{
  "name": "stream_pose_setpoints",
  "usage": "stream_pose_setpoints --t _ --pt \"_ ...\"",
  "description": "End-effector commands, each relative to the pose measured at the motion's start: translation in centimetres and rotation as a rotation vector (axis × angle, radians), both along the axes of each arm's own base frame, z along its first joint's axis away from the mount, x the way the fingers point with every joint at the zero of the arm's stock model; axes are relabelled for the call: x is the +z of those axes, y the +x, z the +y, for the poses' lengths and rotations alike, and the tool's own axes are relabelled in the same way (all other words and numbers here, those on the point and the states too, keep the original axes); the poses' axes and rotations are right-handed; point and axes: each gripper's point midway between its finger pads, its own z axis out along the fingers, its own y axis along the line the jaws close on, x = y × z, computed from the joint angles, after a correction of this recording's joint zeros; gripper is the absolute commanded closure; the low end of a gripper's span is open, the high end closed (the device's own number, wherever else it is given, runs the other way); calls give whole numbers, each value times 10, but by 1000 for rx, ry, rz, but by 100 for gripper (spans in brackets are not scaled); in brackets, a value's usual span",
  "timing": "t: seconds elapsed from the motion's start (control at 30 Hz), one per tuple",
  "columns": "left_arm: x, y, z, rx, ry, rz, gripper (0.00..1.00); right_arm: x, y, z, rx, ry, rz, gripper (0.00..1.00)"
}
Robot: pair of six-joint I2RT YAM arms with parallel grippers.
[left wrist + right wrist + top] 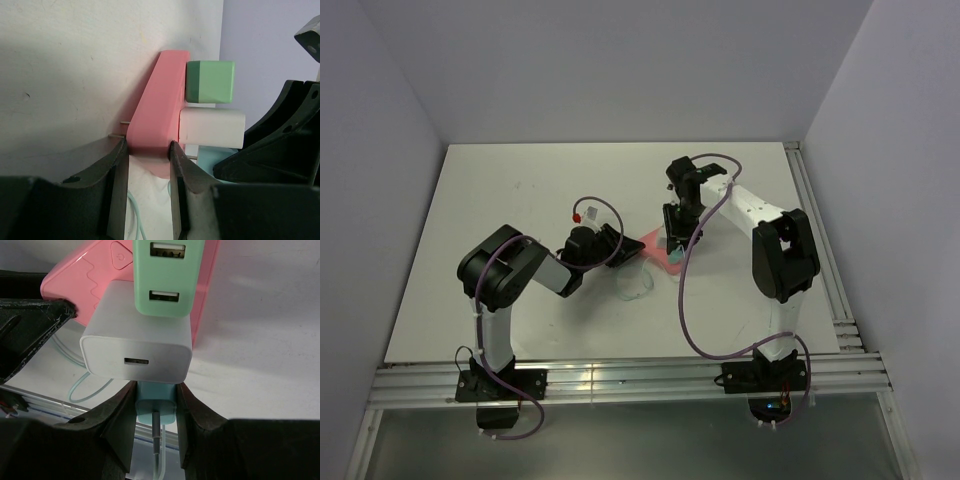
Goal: Insert the plug
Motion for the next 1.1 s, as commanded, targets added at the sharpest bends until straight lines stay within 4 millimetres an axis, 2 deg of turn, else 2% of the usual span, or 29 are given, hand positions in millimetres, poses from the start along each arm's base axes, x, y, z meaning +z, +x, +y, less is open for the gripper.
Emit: stream_pose_setpoints --t 0.0,0.33,0.5,0.6,0.73,0.9,1.07 --pt "-13 -10 0 -29 32 4 100 -7 10 -2 -24 -10 -19 100" --pt "-14 -12 1 -24 20 12 100 -16 10 -8 -95 -39 -10 100" --pt "-16 -13 -1 -33 15 18 100 -13 14 4 -105 31 -27 100" --pt "-18 -12 -1 -33 13 22 100 -12 17 2 -111 20 -34 100" --pt "-16 -11 -2 -36 11 20 100 -26 13 -12 -97 -86 -13 100" --pt "-15 -12 -6 -44 16 15 100 -49 2 -17 -103 -166 4 100" --pt "-17 -17 -13 -63 29 18 100 -62 13 -21 -127 -263 -31 100"
